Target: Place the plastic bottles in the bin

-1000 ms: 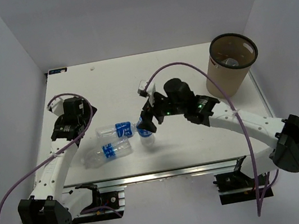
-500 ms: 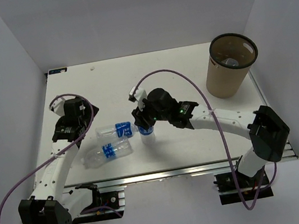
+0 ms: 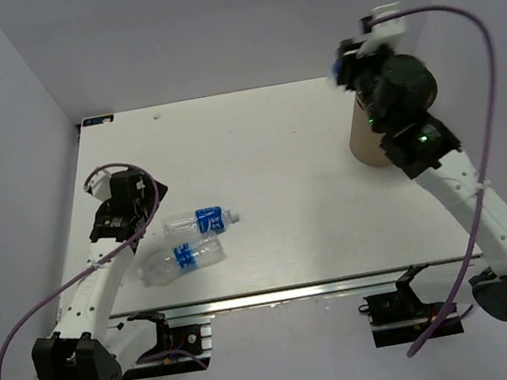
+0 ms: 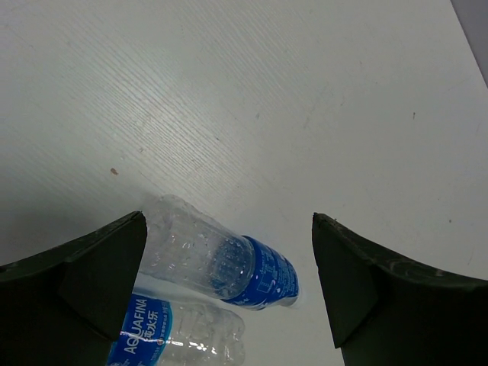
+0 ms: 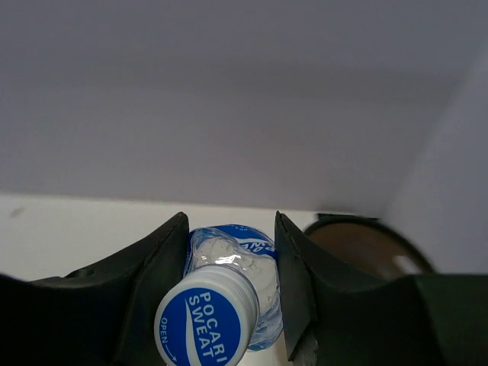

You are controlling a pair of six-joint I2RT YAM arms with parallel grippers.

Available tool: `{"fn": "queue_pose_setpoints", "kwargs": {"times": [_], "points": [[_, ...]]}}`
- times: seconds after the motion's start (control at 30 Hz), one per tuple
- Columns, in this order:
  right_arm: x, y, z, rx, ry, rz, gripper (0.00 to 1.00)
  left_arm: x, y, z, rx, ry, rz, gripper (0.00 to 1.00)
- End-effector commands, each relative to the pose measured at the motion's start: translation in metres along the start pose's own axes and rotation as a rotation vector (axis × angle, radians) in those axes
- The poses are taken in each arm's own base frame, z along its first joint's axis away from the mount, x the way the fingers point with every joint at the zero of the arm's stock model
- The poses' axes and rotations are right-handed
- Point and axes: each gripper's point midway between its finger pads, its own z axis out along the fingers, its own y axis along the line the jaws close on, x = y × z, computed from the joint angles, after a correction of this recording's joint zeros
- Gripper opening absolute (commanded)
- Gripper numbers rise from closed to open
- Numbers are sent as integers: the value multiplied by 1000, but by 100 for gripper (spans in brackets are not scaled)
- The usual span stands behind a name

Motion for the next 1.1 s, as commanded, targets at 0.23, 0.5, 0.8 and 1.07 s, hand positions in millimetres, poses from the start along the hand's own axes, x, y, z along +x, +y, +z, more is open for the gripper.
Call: {"fn": "queue_pose_setpoints", "kwargs": {"times": [0.23, 0.5, 0.8, 1.07], "points": [[-4, -173, 2, 456, 53, -89, 0, 32, 12, 23, -72, 124, 39, 98], [36, -188, 58, 343, 187, 8, 89, 38, 23, 29, -138, 141, 52, 98], [31, -136, 48, 65, 120, 45, 89, 69, 25, 44, -144, 232, 37, 98], [63, -118, 52, -25, 154, 79, 89, 89, 26, 54, -200, 217, 10, 98]]}}
